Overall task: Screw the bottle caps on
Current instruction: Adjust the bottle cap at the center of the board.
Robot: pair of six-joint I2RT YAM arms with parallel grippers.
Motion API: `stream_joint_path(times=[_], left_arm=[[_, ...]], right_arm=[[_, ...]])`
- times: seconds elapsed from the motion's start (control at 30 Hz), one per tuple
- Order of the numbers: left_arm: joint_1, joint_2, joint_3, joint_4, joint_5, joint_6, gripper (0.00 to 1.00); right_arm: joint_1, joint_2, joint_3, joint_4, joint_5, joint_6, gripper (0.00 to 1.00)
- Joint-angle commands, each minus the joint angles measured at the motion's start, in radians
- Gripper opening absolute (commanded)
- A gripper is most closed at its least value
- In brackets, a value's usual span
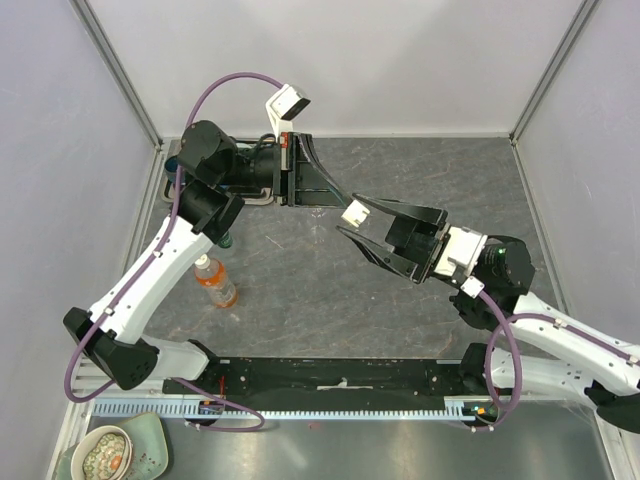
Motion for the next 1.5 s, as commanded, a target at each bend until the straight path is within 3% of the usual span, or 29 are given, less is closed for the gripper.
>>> stream_joint_path(times=[0.0,0.53,0.93,1.03,1.1,1.13,1.17,1.23,1.3,1.33,1.37,1.47], left_arm=[[0.004,-0.023,-0.006,0.028,-0.010,-0.027,0.02],[0.016,-0.039,0.009,0.038,-0.012,-0.046,0.02],[0.021,-0.062,-0.012,0.037,-0.004,-0.012,0.02],[0.045,-0.064,-0.028,-0.006,0.005,0.078,0.22],[0.067,-0.052,-0.025,-0.072,0.028,0.167,0.65],[0.100,-0.046,-0.020,-0.112,0.052,0.199,0.90],[0.119,-0.038,-0.014,-0.156,0.060,0.301,0.99],[0.185,-0.033,0.009,-0.381,0.006,0.466,0.99],[0.215,-0.035,0.009,-0.521,-0.068,0.789,0.99],[0.216,-0.036,0.003,-0.637,-0.211,0.902,0.99],[0.217,-0.033,-0.014,-0.667,-0.281,1.065,0.99],[0.220,-0.003,-0.113,-0.658,-0.510,1.237,0.99]], right_arm=[[0.032,-0.010,0.018,0.003,0.042,-0.050,0.56],[0.099,-0.006,0.021,-0.063,0.171,-0.162,0.51],[0.102,-0.016,0.042,-0.060,0.193,-0.137,0.34],[0.104,-0.030,0.055,-0.074,0.191,-0.130,0.32],[0.102,-0.055,0.076,-0.110,0.194,-0.122,0.31],[0.102,-0.064,0.082,-0.124,0.194,-0.122,0.30],[0.102,-0.073,0.090,-0.158,0.196,-0.122,0.30],[0.102,-0.111,0.102,-0.187,0.207,-0.114,0.29],[0.102,-0.147,0.102,-0.222,0.214,-0.107,0.29],[0.102,-0.159,0.102,-0.242,0.220,-0.100,0.29],[0.102,-0.168,0.101,-0.252,0.227,-0.096,0.29],[0.102,-0.201,0.091,-0.279,0.244,-0.087,0.29]])
